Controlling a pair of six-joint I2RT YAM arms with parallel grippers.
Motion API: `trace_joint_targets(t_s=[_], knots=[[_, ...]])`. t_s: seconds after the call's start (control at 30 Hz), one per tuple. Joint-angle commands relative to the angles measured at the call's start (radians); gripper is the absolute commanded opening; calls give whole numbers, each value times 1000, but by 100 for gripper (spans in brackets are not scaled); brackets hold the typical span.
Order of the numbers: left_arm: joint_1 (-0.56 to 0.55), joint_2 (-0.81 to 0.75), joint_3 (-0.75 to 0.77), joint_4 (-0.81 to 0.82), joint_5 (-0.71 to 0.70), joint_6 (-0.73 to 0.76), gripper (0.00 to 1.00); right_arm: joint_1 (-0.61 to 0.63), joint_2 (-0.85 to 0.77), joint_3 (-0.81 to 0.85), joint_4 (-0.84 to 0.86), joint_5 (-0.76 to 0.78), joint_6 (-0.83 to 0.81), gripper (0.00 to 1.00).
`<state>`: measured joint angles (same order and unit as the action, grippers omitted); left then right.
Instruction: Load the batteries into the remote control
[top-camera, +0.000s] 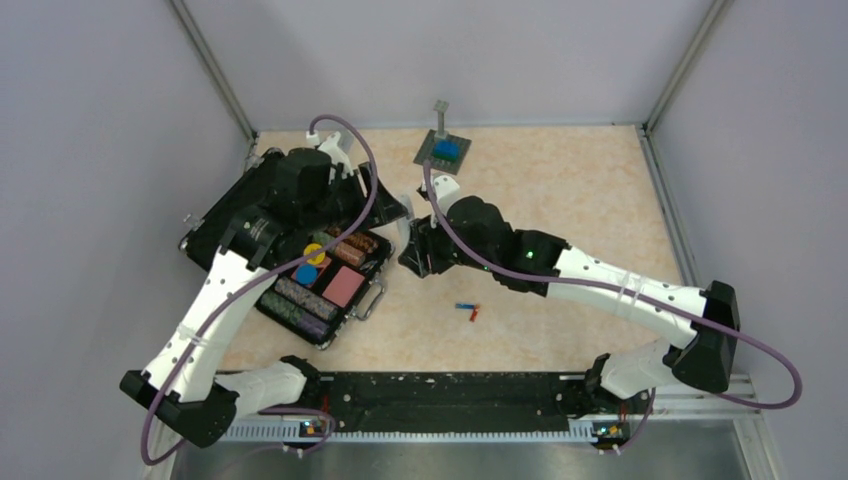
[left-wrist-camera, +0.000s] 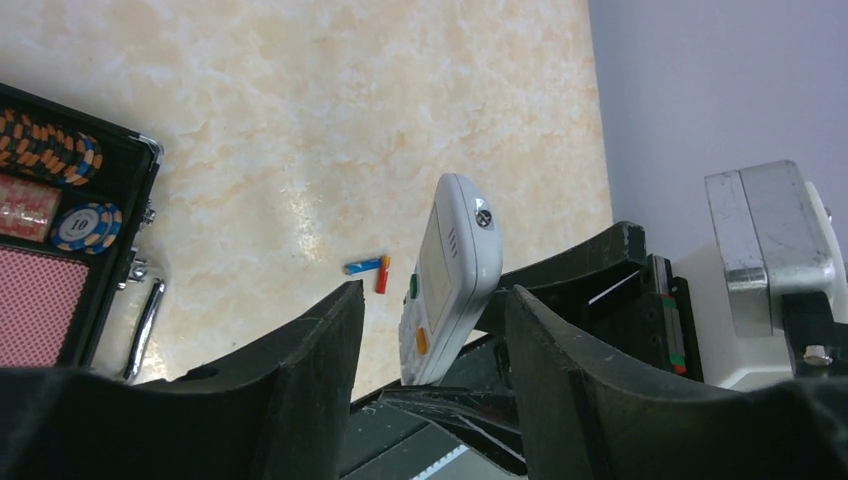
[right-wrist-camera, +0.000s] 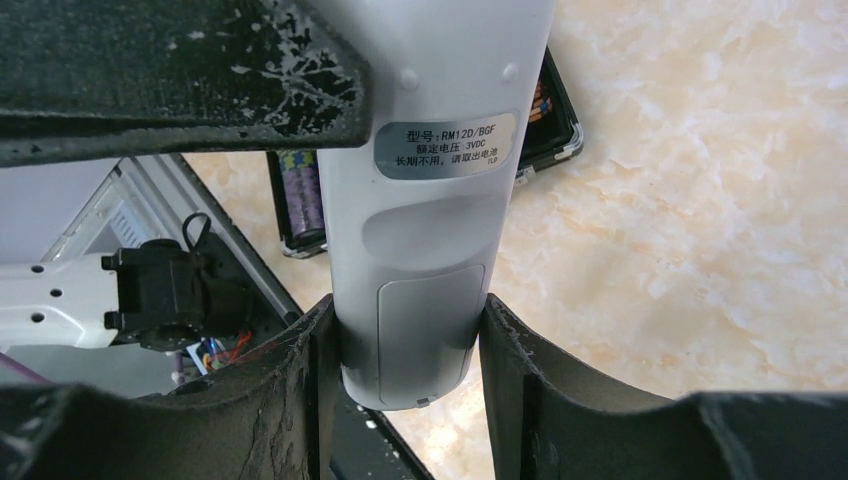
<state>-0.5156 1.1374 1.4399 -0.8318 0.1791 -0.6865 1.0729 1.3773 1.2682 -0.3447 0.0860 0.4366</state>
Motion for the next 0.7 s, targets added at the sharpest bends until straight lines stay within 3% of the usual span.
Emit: trace_joint_targets(t_s=[0.0, 0.13, 0.4, 0.53, 0.67], knots=[[1, 3, -4, 61, 34, -60, 59, 22, -15, 28, 73, 10, -51, 9], [0, 10, -31, 86, 64, -82, 58, 22, -20, 15, 92, -2, -55, 9], [0, 5, -63, 108, 76, -93, 45, 22, -28, 5, 114, -15, -47, 9], [1, 9, -68, 108, 75, -92, 34, 22, -24, 2, 116, -14, -47, 9], [0, 10, -72, 107, 76, -87, 7, 21, -27, -2, 115, -7, -36, 9]])
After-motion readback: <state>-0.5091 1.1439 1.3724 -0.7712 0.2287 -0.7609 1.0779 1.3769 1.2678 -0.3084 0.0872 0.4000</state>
